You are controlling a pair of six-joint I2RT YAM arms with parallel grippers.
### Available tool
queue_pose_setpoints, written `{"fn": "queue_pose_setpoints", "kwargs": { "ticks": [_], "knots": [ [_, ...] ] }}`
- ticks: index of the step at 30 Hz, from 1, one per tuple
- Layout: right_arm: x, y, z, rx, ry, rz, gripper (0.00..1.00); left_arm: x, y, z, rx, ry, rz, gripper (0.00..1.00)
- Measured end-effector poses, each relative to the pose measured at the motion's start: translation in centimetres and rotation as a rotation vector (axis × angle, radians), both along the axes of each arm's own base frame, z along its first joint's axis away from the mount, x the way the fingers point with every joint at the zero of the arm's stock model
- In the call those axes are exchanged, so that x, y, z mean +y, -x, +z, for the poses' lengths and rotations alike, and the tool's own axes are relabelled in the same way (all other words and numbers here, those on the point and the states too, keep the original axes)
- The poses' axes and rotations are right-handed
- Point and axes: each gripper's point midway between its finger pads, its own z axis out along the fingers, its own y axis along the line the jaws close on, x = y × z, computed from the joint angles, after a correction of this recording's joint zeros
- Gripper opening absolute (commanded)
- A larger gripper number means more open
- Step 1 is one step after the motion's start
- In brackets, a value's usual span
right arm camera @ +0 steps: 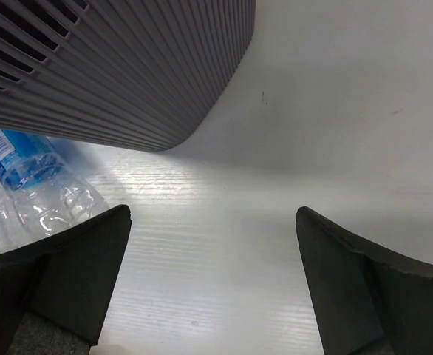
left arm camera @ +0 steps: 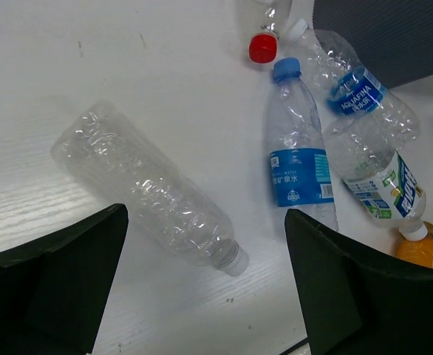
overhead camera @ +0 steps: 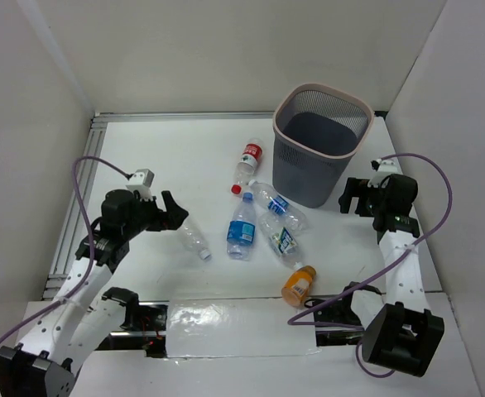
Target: Put the plastic bottles in the bin
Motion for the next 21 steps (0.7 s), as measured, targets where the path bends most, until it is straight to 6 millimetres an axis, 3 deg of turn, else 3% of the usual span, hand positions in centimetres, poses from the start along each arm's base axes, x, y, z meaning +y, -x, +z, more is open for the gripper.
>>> {"fn": "queue_pose_setpoints", "kwargs": {
  "ticks": [5,11,17,18,19,20,21],
  "knots": [
    [0.2,0.1,0.4,0.001,0.03,0.05,0.99,-1.3,-0.4,-1.3,0.059,0.007,-0.056,1.0],
    [-0.4,0.5,1.4,0.019,0.112,0.11,0.99,-2.1,-1.8,-1.1,0.107,0.011,-0.011,0.96],
    [-1.3,0.5,1.4,0.058,0.168,0.129,0.97,-1.9,-1.7,-1.9,0.168,0.026,0.098,0.81],
    [-1.2,0.7,1.2,0.065,0.173,0.146,0.85,-1.8,-1.6,-2.1,0.179,0.031,0.123,0.77],
    [-0.9,0.9,1.1,0.071,0.177,0.168,0.37,-1.6,-1.6,-2.3,0.191,0.037,0.147,0.72],
    [-0.7,1.1,0.9,0.076,0.181,0.19,0.27,-1.4,-1.5,-2.5,0.204,0.04,0.173,0.7],
    [-0.4,1.3,0.8,0.081,0.172,0.209,0.23,-1.2,-1.4,-2.7,0.215,0.035,0.194,0.68]
  ]
}}
